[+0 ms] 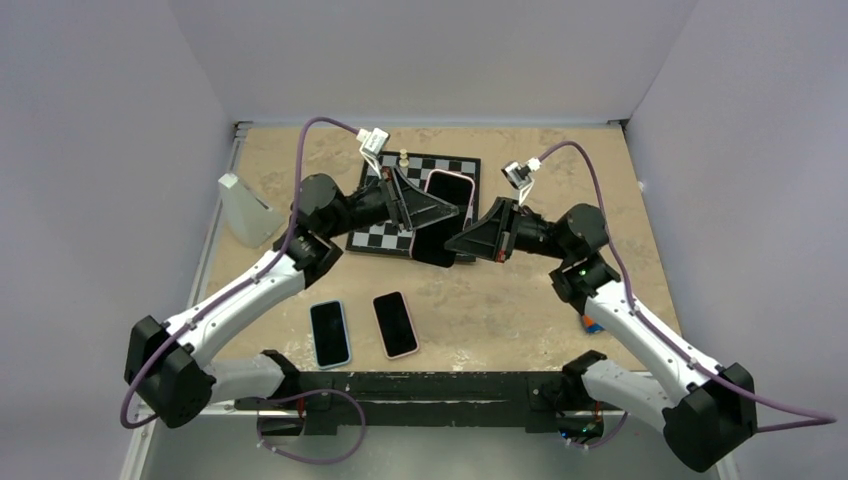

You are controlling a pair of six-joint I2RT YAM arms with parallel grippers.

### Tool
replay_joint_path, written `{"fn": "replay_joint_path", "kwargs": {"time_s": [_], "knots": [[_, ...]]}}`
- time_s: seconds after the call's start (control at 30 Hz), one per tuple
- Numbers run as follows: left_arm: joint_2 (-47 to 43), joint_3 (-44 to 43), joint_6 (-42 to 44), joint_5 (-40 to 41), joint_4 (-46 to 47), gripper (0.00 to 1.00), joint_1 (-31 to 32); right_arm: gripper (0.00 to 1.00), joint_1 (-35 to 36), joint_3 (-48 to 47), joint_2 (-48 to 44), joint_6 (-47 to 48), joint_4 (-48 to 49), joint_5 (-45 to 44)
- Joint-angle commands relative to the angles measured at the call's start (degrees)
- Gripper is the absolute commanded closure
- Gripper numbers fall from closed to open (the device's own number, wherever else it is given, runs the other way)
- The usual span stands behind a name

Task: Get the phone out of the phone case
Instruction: Remove the phone case from the phone.

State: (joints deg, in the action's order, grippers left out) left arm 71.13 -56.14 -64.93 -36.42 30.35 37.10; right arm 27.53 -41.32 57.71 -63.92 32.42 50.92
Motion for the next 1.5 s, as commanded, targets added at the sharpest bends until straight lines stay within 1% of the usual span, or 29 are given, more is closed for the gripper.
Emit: {"fn": "replay_joint_path", "kwargs": {"time_s": [0.0,0.07,0.1,0.17,0.23,0.3,0.5,0.57,0.63,0.77,0.87,0.93,1.03,1.1,1.13,1.2,1.3,1.4,1.47], "knots": [[-10.0,-1.2,9.8,-2.5,-11.2,0.45,3.9,1.00,-1.1,-2.2,-2.4,-1.1,-4.7,-9.9],[-13.6,0.5,15.0,1.5,-14.7,0.36,3.5,1.00,-1.7,-1.5,-3.8,-3.3,-4.7,-9.6],[-15.3,1.0,17.3,3.2,-16.3,0.34,3.5,1.00,-2.4,-0.9,-4.1,-5.1,-3.7,-9.1],[-18.0,2.2,21.5,5.6,-18.8,0.33,3.5,1.00,-3.6,1.0,-4.6,-9.6,0.7,-7.8],[-19.7,4.0,23.8,6.1,-19.1,0.33,3.5,1.00,-4.5,2.5,-4.5,-13.2,5.0,-6.6],[-20.8,6.0,25.0,5.8,-18.3,0.38,3.5,1.00,-4.9,3.1,-4.3,-15.6,7.1,-6.2],[-21.2,10.6,23.0,2.6,-11.3,0.55,3.7,1.00,-4.9,4.2,-3.9,-19.4,11.6,-6.2],[-20.4,11.3,21.9,1.4,-9.0,0.58,3.8,1.00,-5.0,4.6,-3.9,-20.0,12.2,-6.5],[-19.8,11.7,21.3,1.4,-8.5,0.58,3.8,1.00,-5.0,4.8,-3.9,-20.5,13.0,-6.7],[-21.1,13.9,20.7,4.3,-7.8,0.54,3.8,1.00,-5.1,5.3,-4.3,-21.0,13.5,-7.4],[-23.6,16.0,20.4,9.1,-8.7,0.48,3.8,1.00,-5.1,5.2,-4.7,-21.0,13.7,-7.5],[-24.4,17.0,19.3,11.9,-9.2,0.42,3.8,1.00,-5.1,5.0,-4.7,-21.0,13.6,-7.6],[-22.6,16.4,17.4,11.9,-9.1,0.39,3.8,1.00,-5.1,4.7,-4.6,-20.9,13.7,-7.2],[-20.7,15.2,16.2,11.1,-8.8,0.39,3.8,1.00,-5.1,4.7,-4.7,-20.9,13.8,-7.2],[-20.0,14.8,15.9,10.9,-8.2,0.41,3.8,1.00,-5.1,4.8,-4.7,-20.9,13.7,-7.2],[-19.2,14.6,15.2,11.3,-6.7,0.48,3.8,1.00,-5.1,4.9,-4.8,-21.1,14.0,-7.3],[-18.1,14.1,14.6,11.9,-5.7,0.55,3.8,1.00,-5.1,4.9,-4.9,-21.2,14.3,-7.2],[-16.9,14.0,13.3,11.6,-3.6,0.56,3.8,1.00,-5.1,4.9,-4.9,-21.2,14.3,-7.2],[-16.2,14.0,12.5,11.1,-2.2,0.54,3.8,1.00,-5.1,5.1,-4.8,-21.2,14.3,-7.2]]}}
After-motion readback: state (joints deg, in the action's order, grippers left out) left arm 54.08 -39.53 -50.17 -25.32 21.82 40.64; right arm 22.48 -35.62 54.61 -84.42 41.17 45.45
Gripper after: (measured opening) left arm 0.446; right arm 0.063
